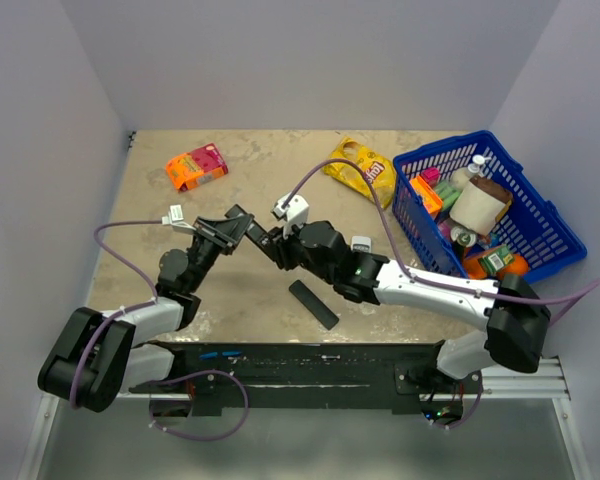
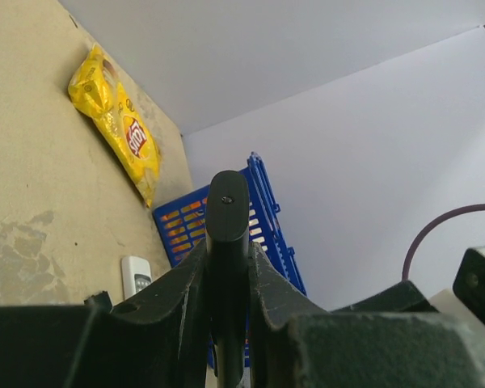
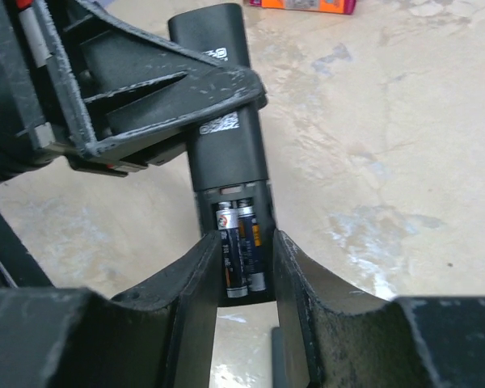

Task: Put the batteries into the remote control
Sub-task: Load the battery into the remote control.

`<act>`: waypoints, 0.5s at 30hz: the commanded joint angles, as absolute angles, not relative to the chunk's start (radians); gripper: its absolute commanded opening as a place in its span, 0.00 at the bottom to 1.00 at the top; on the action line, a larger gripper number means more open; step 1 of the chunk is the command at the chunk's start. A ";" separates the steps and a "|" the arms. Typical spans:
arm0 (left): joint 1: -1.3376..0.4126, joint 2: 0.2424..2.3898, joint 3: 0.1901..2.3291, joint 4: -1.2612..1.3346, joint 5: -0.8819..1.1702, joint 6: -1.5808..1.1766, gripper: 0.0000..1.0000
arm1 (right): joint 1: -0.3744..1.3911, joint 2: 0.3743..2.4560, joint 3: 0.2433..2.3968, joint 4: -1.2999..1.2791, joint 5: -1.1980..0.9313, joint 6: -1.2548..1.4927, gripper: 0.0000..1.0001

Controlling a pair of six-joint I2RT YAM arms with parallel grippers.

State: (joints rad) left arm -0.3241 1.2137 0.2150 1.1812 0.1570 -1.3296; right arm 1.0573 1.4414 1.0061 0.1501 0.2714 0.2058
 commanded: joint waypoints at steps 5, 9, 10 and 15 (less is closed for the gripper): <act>-0.333 1.246 0.244 1.195 0.193 -1.263 0.00 | 0.963 1.371 1.144 -0.155 0.204 0.133 0.38; -0.333 1.305 0.247 1.213 0.201 -1.238 0.00 | 0.931 1.367 1.123 -0.181 0.140 0.141 0.38; -0.333 1.316 0.247 1.218 0.207 -1.230 0.00 | 0.928 1.367 1.123 -0.183 0.117 0.137 0.38; -0.333 1.388 0.278 1.198 0.221 -1.155 0.00 | 0.927 1.408 1.187 -0.287 0.048 0.100 0.38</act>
